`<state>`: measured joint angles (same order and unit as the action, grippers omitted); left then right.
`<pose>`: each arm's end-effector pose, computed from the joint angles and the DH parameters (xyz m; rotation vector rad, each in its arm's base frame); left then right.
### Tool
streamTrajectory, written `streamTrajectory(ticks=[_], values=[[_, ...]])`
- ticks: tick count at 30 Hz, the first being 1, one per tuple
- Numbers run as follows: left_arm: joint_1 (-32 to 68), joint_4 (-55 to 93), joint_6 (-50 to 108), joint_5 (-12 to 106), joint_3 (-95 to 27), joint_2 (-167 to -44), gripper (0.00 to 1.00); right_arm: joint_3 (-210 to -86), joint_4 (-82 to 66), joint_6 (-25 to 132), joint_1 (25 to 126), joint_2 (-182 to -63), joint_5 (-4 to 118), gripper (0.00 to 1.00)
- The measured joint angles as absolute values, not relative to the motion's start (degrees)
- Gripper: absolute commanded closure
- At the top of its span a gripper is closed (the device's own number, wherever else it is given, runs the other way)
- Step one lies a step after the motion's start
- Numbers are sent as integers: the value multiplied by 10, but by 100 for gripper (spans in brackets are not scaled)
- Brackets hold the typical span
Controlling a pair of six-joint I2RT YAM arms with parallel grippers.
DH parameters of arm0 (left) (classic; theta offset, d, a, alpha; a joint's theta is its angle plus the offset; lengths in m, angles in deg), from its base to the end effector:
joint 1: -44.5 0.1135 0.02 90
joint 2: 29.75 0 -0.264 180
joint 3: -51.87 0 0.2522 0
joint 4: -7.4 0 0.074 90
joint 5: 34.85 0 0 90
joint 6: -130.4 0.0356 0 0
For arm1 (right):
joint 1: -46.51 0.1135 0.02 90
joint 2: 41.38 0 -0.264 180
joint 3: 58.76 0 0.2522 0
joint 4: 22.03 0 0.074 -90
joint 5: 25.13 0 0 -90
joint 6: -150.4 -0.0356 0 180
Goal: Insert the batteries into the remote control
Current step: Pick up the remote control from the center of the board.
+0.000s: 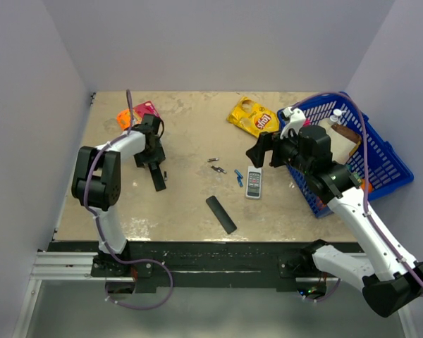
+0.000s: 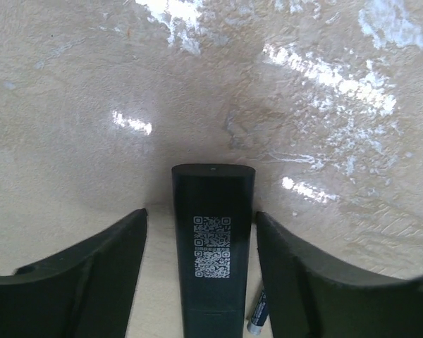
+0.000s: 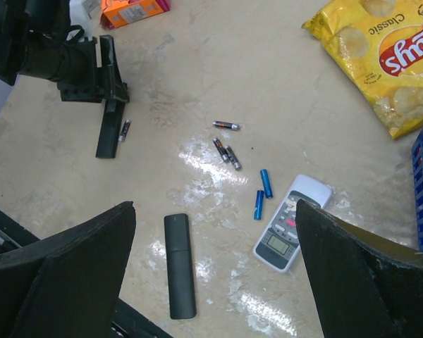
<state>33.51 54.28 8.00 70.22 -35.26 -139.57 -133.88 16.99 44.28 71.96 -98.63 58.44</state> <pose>0.3748 -0.0634 0.1630 -0.5671 2.6520 0.1526 0.1962 0.0978 0.3735 -0.2372 1.9692 0.5861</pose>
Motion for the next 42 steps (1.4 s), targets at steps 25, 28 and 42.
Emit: streamTrajectory(ticks=[25, 28, 42], values=[[332, 614, 24, 701, -326, -1284, 76, -1256, 17, 403, 755, -1044, 460, 2], [332, 617, 5, 689, -326, -1245, 77, -1231, -50, 368, 776, -1072, 436, 2], [291, 628, -75, 627, -336, -1167, 80, -1225, -329, 182, 884, -1319, 335, 2]])
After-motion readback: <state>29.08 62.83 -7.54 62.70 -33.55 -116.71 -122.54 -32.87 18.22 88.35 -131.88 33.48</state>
